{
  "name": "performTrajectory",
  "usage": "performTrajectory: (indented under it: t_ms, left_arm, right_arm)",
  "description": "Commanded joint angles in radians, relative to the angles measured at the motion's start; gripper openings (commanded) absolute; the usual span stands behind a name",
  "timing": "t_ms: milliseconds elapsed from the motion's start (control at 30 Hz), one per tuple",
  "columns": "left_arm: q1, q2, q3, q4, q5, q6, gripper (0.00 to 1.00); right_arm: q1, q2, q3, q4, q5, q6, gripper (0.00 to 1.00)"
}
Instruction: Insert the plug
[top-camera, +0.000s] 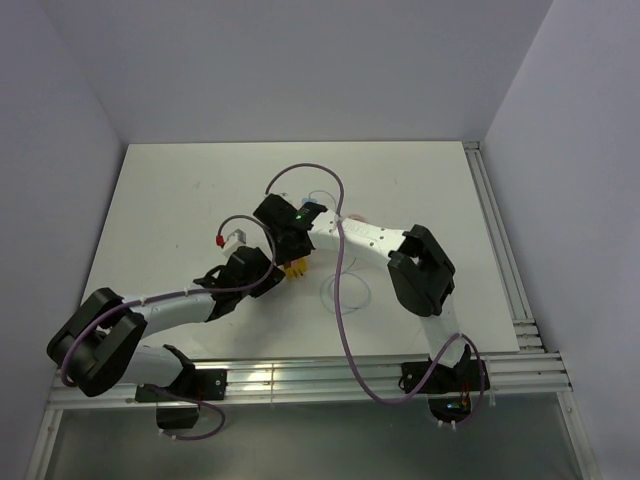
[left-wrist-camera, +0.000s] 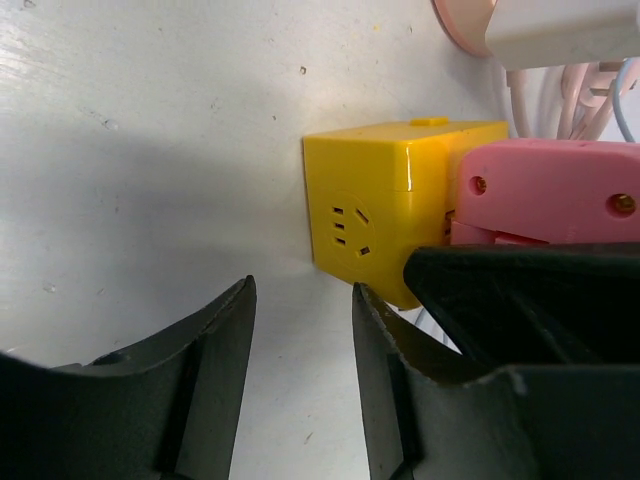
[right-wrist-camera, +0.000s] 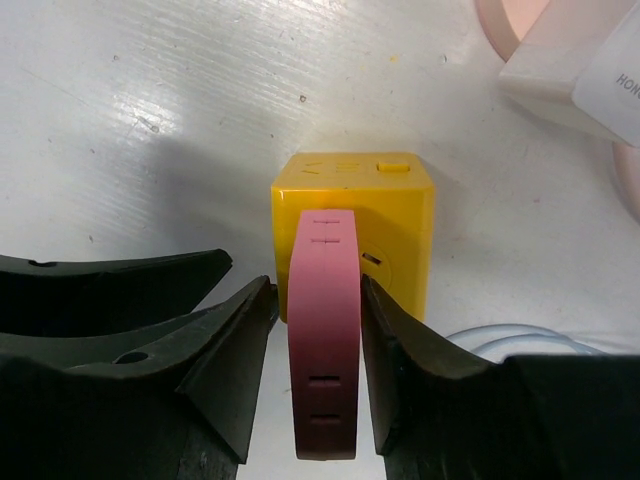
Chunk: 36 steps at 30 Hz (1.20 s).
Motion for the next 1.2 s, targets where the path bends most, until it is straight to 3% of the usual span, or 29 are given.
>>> performTrajectory:
  t_ms: [0,433,633,667,800,833,1167]
  left_arm:
    - [-0.003,-0.043,-0.008,-0.018,-0.029,-0.016,0.49]
    - [-0.003,-0.125,-0.045,-0.079,-0.057,-0.031,0.51]
    - [-0.003,-0.218,-0.049,-0.127,-0.072,-0.046,0.56]
    - [-0.005,-0.232,-0.048,-0.135,-0.075,-0.049,0.56]
    - [-0.005,-0.293,-0.040,-0.185,-0.094,-0.053,0.58]
    - [-0.003,-0.318,-0.039,-0.202,-0.095,-0.053,0.59]
    - [-0.002,-0.448,-0.053,-0.274,-0.106,-0.072,0.68]
  right_arm:
    - [-0.008,-0.008,0.036,-0.027,0.000,-0.015,0.49]
    - [-0.006,-0.086,0.043,-0.038,0.018,-0.029,0.59]
    - [-0.013,-0.134,0.009,-0.021,0.021,-0.041,0.75]
    - [-0.014,-0.149,0.003,-0.018,0.020,-0.041,0.86]
    - [-0.016,-0.194,-0.039,0.011,0.014,-0.044,0.88]
    - [-0.016,-0.211,-0.057,0.014,0.018,-0.043,1.00]
    - [-0.020,-0.372,-0.227,0.106,0.046,-0.041,1.00]
